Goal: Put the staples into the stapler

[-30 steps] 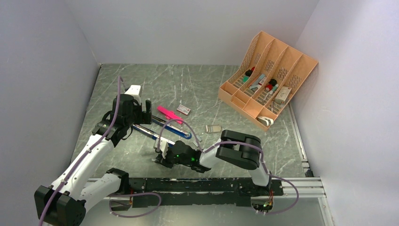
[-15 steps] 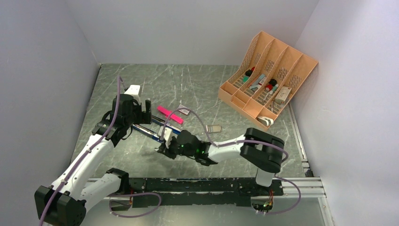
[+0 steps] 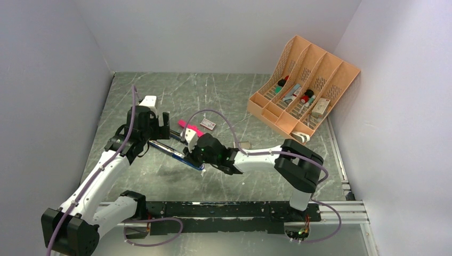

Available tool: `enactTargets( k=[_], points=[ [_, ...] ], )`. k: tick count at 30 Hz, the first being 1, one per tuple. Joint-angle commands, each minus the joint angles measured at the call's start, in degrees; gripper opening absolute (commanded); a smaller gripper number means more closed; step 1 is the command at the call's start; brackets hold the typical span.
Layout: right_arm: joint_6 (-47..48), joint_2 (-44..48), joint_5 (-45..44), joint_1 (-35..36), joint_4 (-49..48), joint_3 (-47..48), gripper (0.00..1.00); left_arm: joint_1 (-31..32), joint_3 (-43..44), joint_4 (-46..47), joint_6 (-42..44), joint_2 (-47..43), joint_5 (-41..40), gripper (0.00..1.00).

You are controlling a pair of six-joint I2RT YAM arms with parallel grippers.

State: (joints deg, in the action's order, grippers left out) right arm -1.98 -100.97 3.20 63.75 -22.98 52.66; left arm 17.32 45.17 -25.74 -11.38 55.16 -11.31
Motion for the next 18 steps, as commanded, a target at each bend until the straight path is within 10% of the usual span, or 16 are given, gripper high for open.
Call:
enactTargets(
  k=[1,18],
  points=[
    [-1.3,-2.3,-0.2,-0.8,3.7,4.1,0.0,-0.6,0.4,0.5,0.1,0.0,-0.3,0.98],
    [-4.5,-5.2,-1.4,-2.7,8.3,8.4,0.0,-1.1,0.3,0.7,0.4,0.4,0.1,0.98]
  ],
)
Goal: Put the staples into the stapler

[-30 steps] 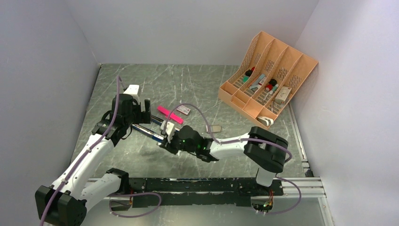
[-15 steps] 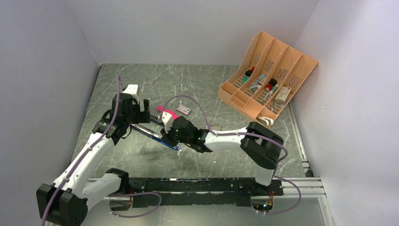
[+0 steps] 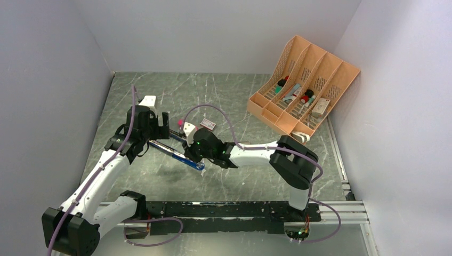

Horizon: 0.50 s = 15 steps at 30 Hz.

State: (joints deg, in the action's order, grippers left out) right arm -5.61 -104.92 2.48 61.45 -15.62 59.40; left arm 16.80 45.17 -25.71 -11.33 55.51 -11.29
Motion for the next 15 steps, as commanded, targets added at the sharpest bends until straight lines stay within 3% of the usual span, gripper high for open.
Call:
enactTargets(
  k=[1,15],
  points=[
    [-1.1,-1.4,-0.6,-0.4,1.1,1.9,0.0,-0.5,0.3,0.7,0.3,0.1,0.1,0.98],
    [-0.7,-2.8,0.0,-0.6,3.2,3.4,0.0,-0.5,0.3,0.7,0.6,0.0,0.5,0.98]
  ],
)
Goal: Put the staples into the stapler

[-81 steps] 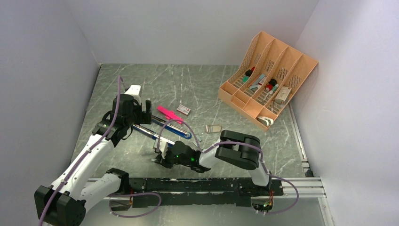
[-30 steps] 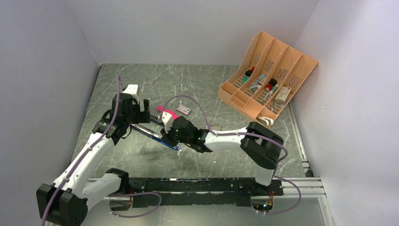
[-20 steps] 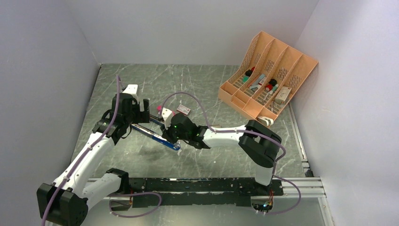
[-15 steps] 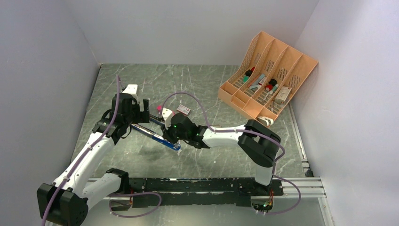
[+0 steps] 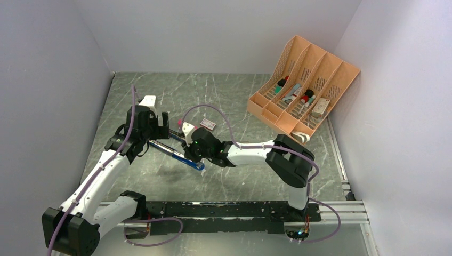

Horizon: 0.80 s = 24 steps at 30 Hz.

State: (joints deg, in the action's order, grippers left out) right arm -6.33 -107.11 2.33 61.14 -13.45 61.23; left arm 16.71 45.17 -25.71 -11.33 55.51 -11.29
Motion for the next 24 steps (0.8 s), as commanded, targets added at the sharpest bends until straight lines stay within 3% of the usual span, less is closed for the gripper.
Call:
enactTargets(
  k=[1,24],
  points=[
    [0.0,-0.6,0.0,-0.3,1.1,1.6,0.0,-0.4,0.2,0.7,0.6,0.0,0.6,0.98],
    [0.3,-1.4,1.0,-0.3,1.5,1.8,0.0,-0.4,0.2,0.7,0.9,-0.2,1.0,0.98]
  ],
)
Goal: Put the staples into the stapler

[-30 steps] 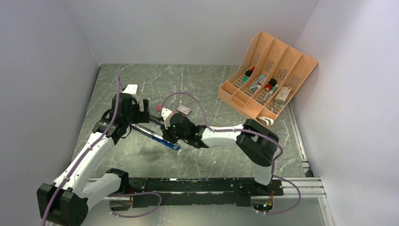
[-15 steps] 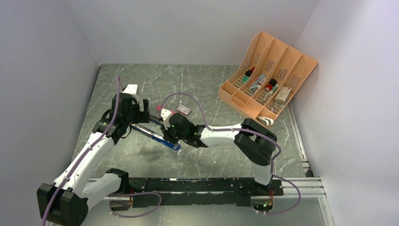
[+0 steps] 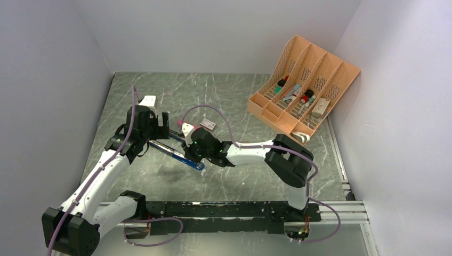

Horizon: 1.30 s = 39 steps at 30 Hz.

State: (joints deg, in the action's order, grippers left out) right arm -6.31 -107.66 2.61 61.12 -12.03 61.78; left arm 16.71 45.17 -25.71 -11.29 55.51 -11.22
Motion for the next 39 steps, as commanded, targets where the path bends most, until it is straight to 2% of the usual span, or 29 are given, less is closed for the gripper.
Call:
enactTargets(
  k=[1,28,39],
  points=[
    [0.2,-0.9,0.7,-0.2,0.2,1.4,0.0,-0.4,0.2,0.7,0.8,-0.2,1.0,0.98],
    [0.4,-2.1,1.7,-0.3,2.0,2.3,0.0,-0.4,0.2,0.8,1.2,-0.3,1.6,0.98],
    [0.9,-2.5,2.1,-0.4,5.8,3.9,0.0,-0.4,0.2,0.8,1.3,-0.3,1.9,0.98]
  ],
)
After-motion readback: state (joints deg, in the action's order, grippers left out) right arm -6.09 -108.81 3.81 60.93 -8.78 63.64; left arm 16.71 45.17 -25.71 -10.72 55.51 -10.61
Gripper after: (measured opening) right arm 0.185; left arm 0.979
